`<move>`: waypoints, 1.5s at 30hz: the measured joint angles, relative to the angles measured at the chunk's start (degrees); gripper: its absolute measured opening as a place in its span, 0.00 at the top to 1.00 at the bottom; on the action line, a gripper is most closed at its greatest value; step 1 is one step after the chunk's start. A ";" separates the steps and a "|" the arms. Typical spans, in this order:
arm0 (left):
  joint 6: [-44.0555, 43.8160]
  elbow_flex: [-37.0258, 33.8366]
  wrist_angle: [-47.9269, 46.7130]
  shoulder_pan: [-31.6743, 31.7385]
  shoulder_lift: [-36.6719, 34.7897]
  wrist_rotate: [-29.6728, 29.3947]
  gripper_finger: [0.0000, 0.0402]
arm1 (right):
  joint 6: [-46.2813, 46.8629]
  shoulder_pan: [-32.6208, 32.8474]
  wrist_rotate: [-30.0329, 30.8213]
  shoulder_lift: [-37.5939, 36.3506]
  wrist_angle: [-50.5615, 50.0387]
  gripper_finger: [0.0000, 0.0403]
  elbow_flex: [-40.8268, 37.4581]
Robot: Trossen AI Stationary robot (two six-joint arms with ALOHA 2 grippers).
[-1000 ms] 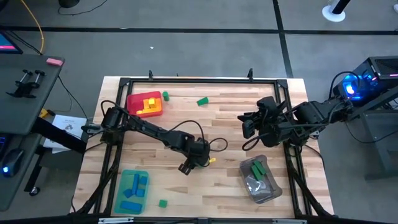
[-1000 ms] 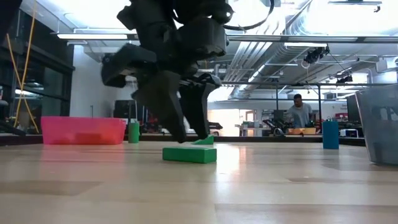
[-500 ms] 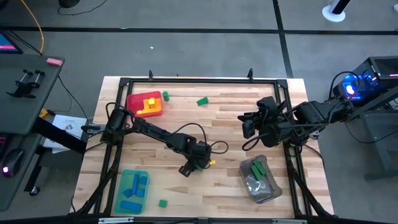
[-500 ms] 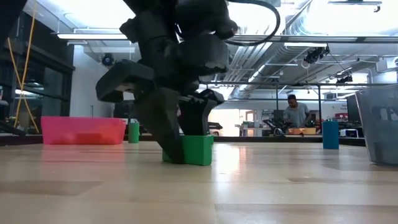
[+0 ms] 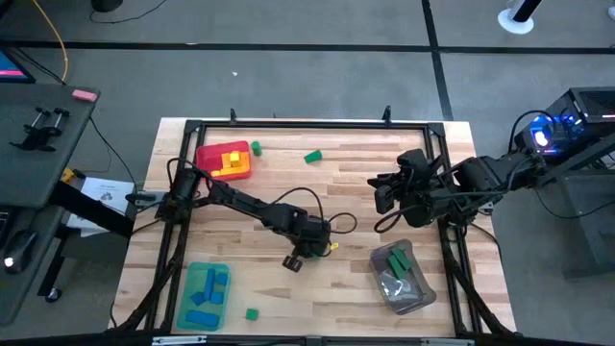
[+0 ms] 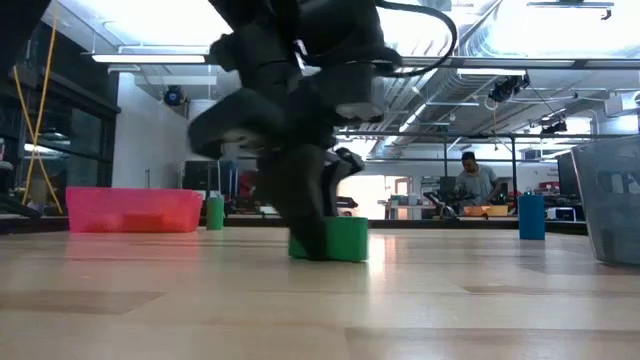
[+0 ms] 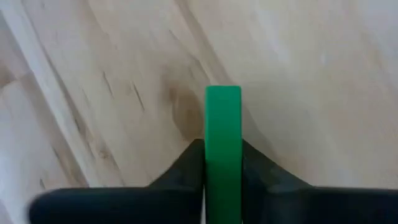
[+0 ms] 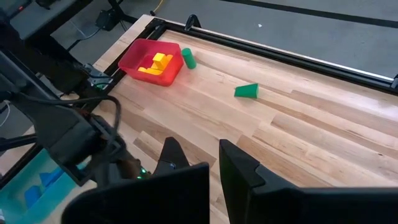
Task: Sort blocks
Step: Put the green block into the black bin
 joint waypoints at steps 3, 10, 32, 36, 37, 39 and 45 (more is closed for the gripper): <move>-1.89 2.55 2.07 1.46 0.54 1.55 0.93 | 0.20 0.00 0.53 0.00 1.09 1.00 0.00; -5.57 14.10 16.22 4.48 0.22 3.28 0.93 | -3.80 0.00 4.93 0.00 8.00 1.00 0.00; -13.52 26.49 45.39 0.47 17.48 2.26 0.67 | -5.80 0.00 4.36 -0.04 10.16 1.00 0.00; -13.74 26.60 44.36 0.83 16.46 2.22 0.57 | -5.88 0.00 4.35 -0.04 10.16 1.00 0.00; -13.70 26.58 42.34 1.01 15.81 2.22 0.55 | -6.25 0.00 4.31 -0.04 10.16 1.00 0.00; -12.65 26.55 34.79 1.52 13.11 2.36 0.53 | -6.51 0.00 4.33 -0.04 10.14 1.00 0.00; -2.45 26.75 -0.93 6.18 1.75 -0.56 0.52 | -8.95 0.00 4.33 -0.04 9.84 1.00 0.00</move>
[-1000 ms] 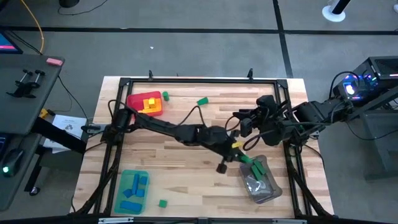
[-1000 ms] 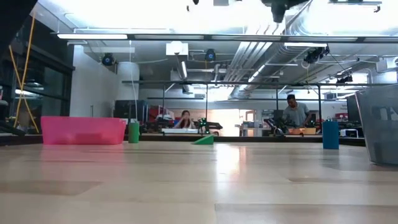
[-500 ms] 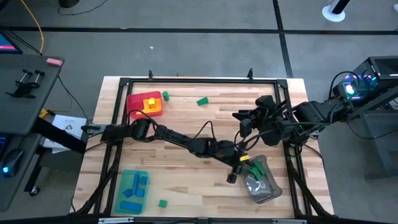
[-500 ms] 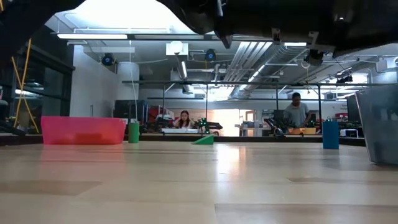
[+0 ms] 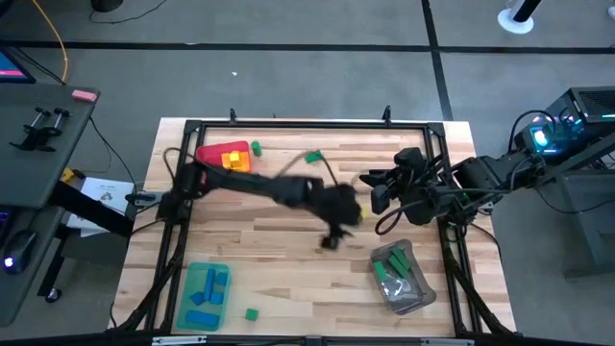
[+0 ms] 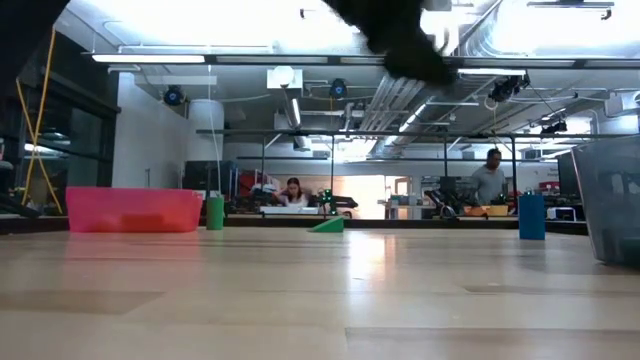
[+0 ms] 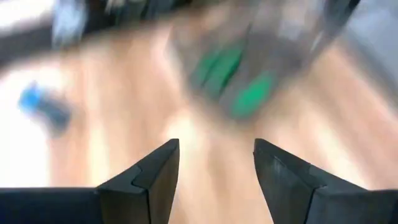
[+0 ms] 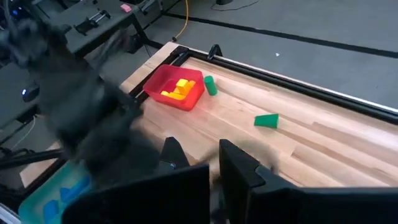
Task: Sort blocks
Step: Put the green block into the black bin
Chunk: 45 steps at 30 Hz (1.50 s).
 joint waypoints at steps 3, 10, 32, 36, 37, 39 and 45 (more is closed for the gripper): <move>-0.95 -1.59 -12.24 4.84 -3.55 -4.27 0.53 | -1.00 0.00 0.54 0.00 -0.37 1.00 0.00; -14.54 -22.65 -6.26 18.82 -16.63 -7.96 0.59 | -1.62 0.00 1.68 0.02 -0.39 1.00 0.00; -6.99 -26.51 -29.38 48.26 -19.96 -12.71 0.40 | 0.43 0.00 3.02 0.04 -0.13 1.00 -0.01; -7.57 -26.37 -29.06 47.38 -20.10 -13.19 0.38 | 2.16 0.00 3.03 0.04 -0.13 1.00 0.00; -7.62 -26.41 -29.78 47.35 -20.01 -13.21 0.38 | 2.29 0.00 3.02 0.04 -0.13 1.00 0.00; -7.31 -26.45 -29.95 47.41 -19.36 -13.24 0.38 | 2.29 0.00 3.04 0.04 -0.13 1.00 0.00; -6.84 -26.45 -30.67 47.45 -16.00 -13.37 0.38 | 2.75 0.00 3.04 0.04 -0.10 1.00 0.00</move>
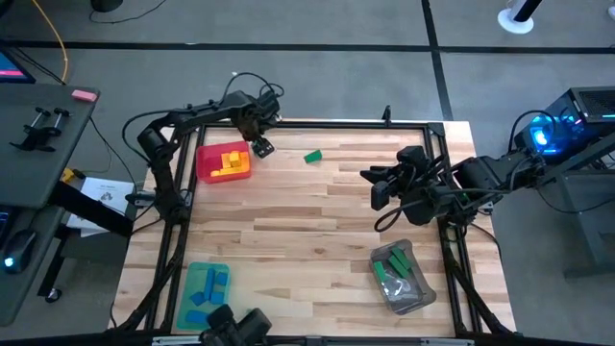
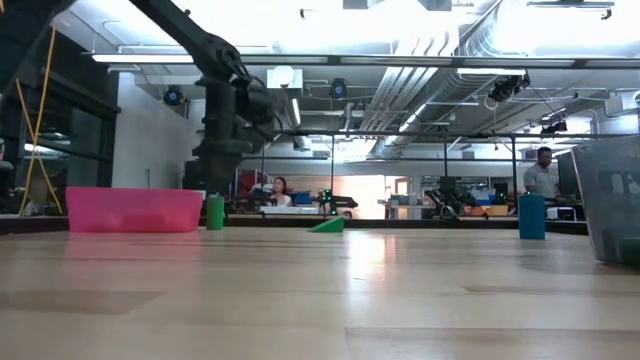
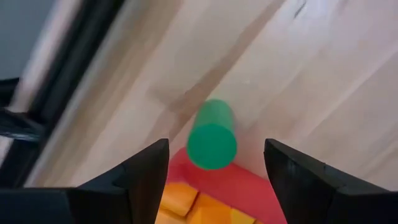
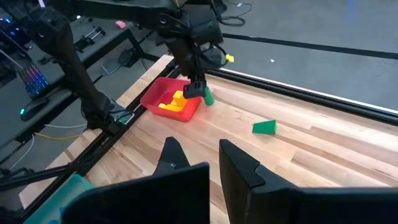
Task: Sort blocks
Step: Put the green block into the black bin
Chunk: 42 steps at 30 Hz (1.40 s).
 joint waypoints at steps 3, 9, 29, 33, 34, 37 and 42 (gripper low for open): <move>0.04 0.00 -0.54 -0.04 2.17 0.16 0.38 | 0.00 0.00 0.00 0.00 0.16 1.00 0.00; 0.07 0.00 -1.39 -0.04 4.67 0.20 0.38 | 0.00 0.00 -0.02 0.00 0.21 1.00 0.00; 1.58 0.00 0.60 -0.02 4.37 -0.11 0.64 | -0.09 0.00 -0.04 0.00 0.19 1.00 0.00; 1.60 0.02 0.50 -0.04 4.26 -0.19 0.74 | -0.07 0.00 -0.03 0.00 0.19 1.00 0.00; 1.57 0.06 0.42 -0.04 4.24 -0.21 0.76 | -0.07 -0.01 -0.03 0.00 0.19 1.00 0.00; 1.55 0.07 0.21 -0.04 4.18 0.08 0.77 | -0.20 0.00 -0.03 0.00 0.17 1.00 0.00; 0.39 -0.07 -0.26 -1.15 3.34 4.01 0.77 | -0.48 0.00 -0.02 0.00 0.16 1.00 0.00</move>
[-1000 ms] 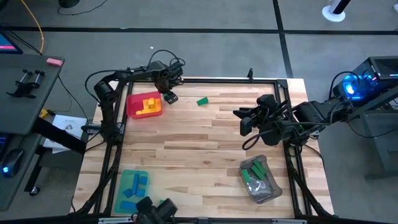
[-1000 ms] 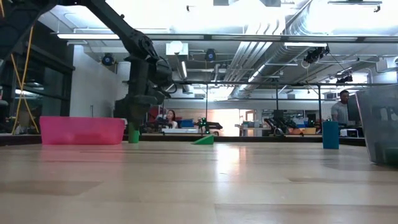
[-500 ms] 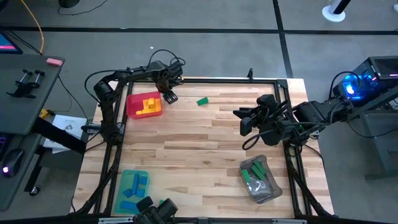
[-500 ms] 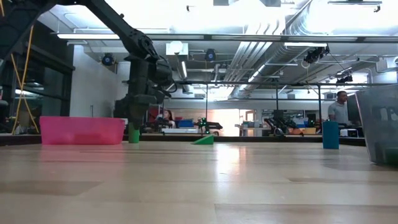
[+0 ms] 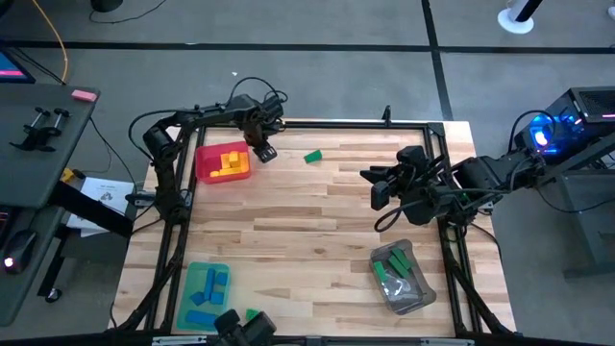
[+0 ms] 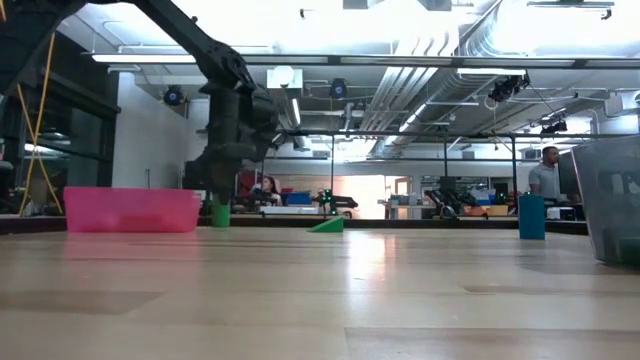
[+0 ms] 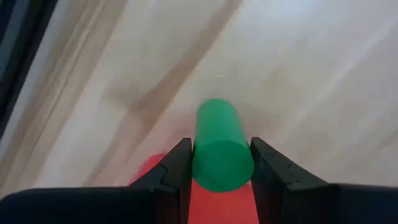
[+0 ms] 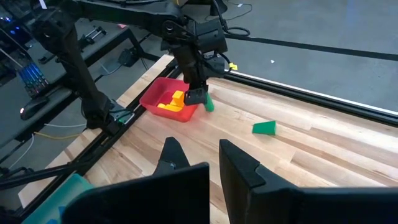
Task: Sort blocks
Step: Put the green block into the black bin
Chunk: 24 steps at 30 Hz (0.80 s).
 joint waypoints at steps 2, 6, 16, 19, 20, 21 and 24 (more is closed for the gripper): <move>-0.49 0.00 0.63 -0.97 -1.34 0.78 0.77 | -0.24 0.00 0.00 0.00 0.00 1.00 0.00; -1.51 0.02 2.51 -3.30 -4.96 2.22 0.77 | -1.05 0.00 0.13 0.00 -0.01 1.00 0.00; -10.84 0.09 15.85 -16.10 -13.05 14.45 0.77 | -1.09 -0.02 5.27 0.00 -0.48 1.00 0.00; -13.47 0.09 20.68 -23.82 -12.94 14.48 0.77 | -1.07 -0.02 7.12 0.00 -0.67 1.00 0.00; -14.42 0.09 23.06 -26.58 -12.53 14.50 0.77 | -1.07 -0.02 7.67 0.00 -0.70 1.00 0.00; -15.55 0.09 25.94 -29.43 -12.12 14.56 0.77 | -1.07 -0.02 7.82 0.00 -0.71 1.00 0.00; -18.97 0.09 36.25 -37.34 -9.96 14.53 0.77 | -1.07 -0.02 7.91 0.00 -0.95 1.00 0.00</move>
